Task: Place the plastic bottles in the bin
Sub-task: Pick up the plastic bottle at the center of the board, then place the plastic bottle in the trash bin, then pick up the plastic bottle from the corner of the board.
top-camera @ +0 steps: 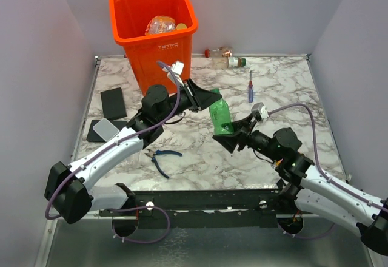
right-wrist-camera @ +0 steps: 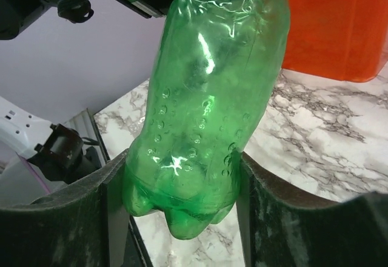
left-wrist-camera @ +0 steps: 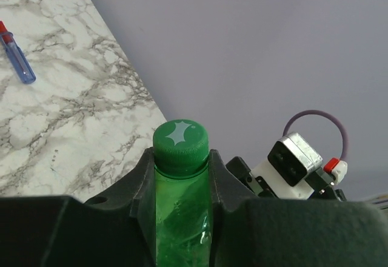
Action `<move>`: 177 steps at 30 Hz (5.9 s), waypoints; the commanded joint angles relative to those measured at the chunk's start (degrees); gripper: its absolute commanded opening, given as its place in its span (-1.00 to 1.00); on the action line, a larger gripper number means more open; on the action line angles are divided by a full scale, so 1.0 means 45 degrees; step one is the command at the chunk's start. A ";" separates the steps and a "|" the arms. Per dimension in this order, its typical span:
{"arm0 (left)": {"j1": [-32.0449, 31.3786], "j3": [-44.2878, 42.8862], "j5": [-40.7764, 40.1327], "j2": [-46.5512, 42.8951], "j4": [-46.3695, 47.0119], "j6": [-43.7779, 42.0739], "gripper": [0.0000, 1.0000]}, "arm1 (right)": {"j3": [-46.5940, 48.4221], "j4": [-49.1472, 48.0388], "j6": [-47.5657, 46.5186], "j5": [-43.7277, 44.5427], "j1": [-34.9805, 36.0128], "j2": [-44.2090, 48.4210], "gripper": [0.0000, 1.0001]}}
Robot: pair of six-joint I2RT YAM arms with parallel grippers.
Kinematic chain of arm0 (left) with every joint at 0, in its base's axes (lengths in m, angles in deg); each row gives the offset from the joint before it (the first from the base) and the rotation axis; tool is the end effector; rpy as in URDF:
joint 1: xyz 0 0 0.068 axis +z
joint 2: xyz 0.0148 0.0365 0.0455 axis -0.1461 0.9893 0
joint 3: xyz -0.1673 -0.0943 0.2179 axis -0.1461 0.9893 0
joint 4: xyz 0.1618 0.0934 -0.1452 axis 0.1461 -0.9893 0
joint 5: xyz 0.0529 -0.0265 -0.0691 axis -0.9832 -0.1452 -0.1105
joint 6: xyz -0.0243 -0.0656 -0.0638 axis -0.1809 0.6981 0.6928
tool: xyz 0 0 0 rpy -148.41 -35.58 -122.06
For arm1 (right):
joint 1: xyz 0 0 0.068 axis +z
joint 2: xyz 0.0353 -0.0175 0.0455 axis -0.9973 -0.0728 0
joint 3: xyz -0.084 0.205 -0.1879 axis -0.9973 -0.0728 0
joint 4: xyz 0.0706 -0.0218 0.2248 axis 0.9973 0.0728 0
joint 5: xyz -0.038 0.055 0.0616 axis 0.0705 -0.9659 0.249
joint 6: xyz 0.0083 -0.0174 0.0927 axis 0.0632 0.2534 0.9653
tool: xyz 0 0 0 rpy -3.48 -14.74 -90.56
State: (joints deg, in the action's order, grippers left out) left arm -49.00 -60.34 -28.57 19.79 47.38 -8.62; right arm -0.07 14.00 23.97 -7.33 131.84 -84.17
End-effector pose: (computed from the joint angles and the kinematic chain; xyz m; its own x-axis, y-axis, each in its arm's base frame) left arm 0.2164 -0.2190 0.3935 -0.6509 -0.4594 -0.6043 0.5432 0.2742 -0.7935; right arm 0.1225 0.1526 0.3167 -0.2107 0.2490 -0.9453 -0.8242 0.4748 0.3087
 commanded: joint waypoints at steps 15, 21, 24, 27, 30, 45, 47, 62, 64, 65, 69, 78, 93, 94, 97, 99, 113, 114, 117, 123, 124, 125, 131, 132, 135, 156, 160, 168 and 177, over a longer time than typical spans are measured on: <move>0.1353 -0.7796 -0.7922 0.1020 -0.1245 -0.8948 -1.00 | 0.4650 0.6401 0.0680 -0.1126 0.0066 0.1507 1.00; 0.2050 -0.8112 -1.0752 0.2809 0.3606 -1.2913 -1.00 | 0.2349 0.5909 0.1299 0.1187 0.0066 0.3618 1.00; 0.2698 -0.9258 -1.0861 0.4276 0.4591 -1.3253 -1.00 | 0.0974 0.5539 0.2208 0.2190 0.0066 0.4543 1.00; 0.3100 -1.0267 -1.0411 0.5670 0.5517 -1.3334 -1.00 | -0.0263 0.5398 0.2928 0.2192 0.0066 0.4956 1.00; 0.3275 -1.1436 -1.0381 0.6897 0.6428 -1.4002 -1.00 | -0.1191 0.5146 0.3812 0.1617 0.0066 0.5197 1.00; 0.2531 -1.3138 -1.4112 0.7745 0.6719 -1.5127 0.98 | -0.0374 0.7024 0.2240 0.4008 0.0066 0.4888 1.00; 0.1541 -1.3368 -1.4127 0.7386 0.6719 -1.6076 0.98 | -0.0458 0.6770 0.2513 0.4450 0.0066 0.4771 1.00; -0.3868 -0.2536 -1.3948 -0.0935 -0.0274 -1.2055 0.98 | 0.4418 0.6200 0.4062 1.0229 -0.0662 -0.2066 1.00; -0.3869 -0.1303 -1.3590 -0.2146 -0.1348 -1.1075 0.98 | 0.4960 0.5554 0.4498 0.9615 -0.1452 -0.3082 1.00; -0.3869 -0.0729 -1.3414 -0.2616 -0.1863 -1.0710 0.98 | 0.5169 0.5248 0.4886 0.8982 -0.2045 -0.3630 1.00; -0.3882 0.1430 -1.2795 -0.4431 -0.3127 -0.9998 0.98 | 0.5757 0.3598 0.6997 0.6464 -0.4983 -0.6239 1.00; -0.3836 0.4756 -1.2743 -0.6184 -0.3053 -0.9637 0.98 | 1.0108 0.2229 0.9101 0.5656 -0.7709 -1.2845 0.95; -0.3811 0.5674 -1.3295 -0.4884 -0.2344 -1.0487 0.98 | 1.7730 0.3181 1.1707 0.4203 -0.8742 -2.0777 0.84; -0.3815 0.5683 -1.3285 -0.4846 -0.2334 -1.0533 0.98 | 1.7932 0.3232 1.1858 0.4199 -0.8742 -2.0998 0.84; -0.3814 0.5720 -1.3296 -0.4849 -0.2326 -1.0531 0.98 | 1.8505 0.3472 1.2109 0.4318 -0.8742 -2.1529 0.84; -0.3811 0.5760 -1.3309 -0.4854 -0.2259 -1.0598 0.98 | 1.8703 0.3608 1.2345 0.4407 -0.8742 -2.1765 0.84; -0.3812 0.5761 -1.3631 -0.4664 -0.2145 -1.0726 0.98 | 1.9100 0.4340 1.3785 0.4466 -0.8724 -2.2928 0.76; -0.3813 0.5762 -1.3666 -0.4684 -0.2133 -1.0725 0.98 | 1.9246 0.4447 1.3854 0.4466 -0.8723 -2.3047 0.74; -0.3810 0.5782 -1.3802 -0.4724 -0.2141 -1.0738 0.98 | 1.9553 0.4514 1.4058 0.4432 -0.8725 -2.3421 0.68; -0.3820 0.5840 -1.4012 -0.4719 -0.2148 -1.0731 0.98 | 2.0351 0.4784 1.4269 0.4258 -0.8723 -2.4261 0.54; -0.3814 0.5823 -1.4033 -0.4701 -0.2141 -1.0736 0.98 | 2.0413 0.4761 1.4312 0.4237 -0.8723 -2.4366 0.50; -0.3810 0.5821 -1.4053 -0.4681 -0.2142 -1.0726 0.98 | 2.0472 0.4734 1.4340 0.4218 -0.8732 -2.4464 0.47; -0.3828 0.5801 -1.4069 -0.4569 -0.2141 -1.0778 0.98 | 2.0603 0.4578 1.4408 0.4100 -0.8728 -2.4773 0.23; -0.3827 0.5787 -1.4065 -0.4550 -0.2137 -1.0781 0.98 | 2.0565 0.4491 1.4374 0.4059 -0.8723 -2.4774 0.14; -0.3813 0.5753 -1.4020 -0.4530 -0.2189 -1.0750 0.98 | 2.0171 0.4102 1.4244 0.4012 -0.8723 -2.4539 -0.12; -0.3822 0.5686 -1.6283 -0.7708 -0.2363 -0.9071 0.98 | 1.1000 -0.0281 0.9633 0.3860 -0.8332 -1.3342 -0.99; -0.3808 0.4684 -1.5772 -0.7962 -0.2750 -0.8807 0.98 | 0.8435 0.0294 0.6980 0.2255 -0.7507 -0.9197 -0.99; -0.3779 0.0445 -0.5894 -0.5821 -0.3576 -1.0056 0.98 | 0.6226 0.4810 0.2689 -0.0359 -0.4581 -0.3049 -0.99; -0.3752 -0.1951 0.3099 -0.2280 -0.5223 -0.9473 0.98 | 0.6512 0.9024 0.0984 -0.4280 -0.4495 0.0032 -0.99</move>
State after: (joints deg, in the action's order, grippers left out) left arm -65.96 -71.01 -35.85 5.56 28.74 -53.41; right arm 26.77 43.16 34.66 -16.67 111.38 -87.01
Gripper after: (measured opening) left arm 0.990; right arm 0.435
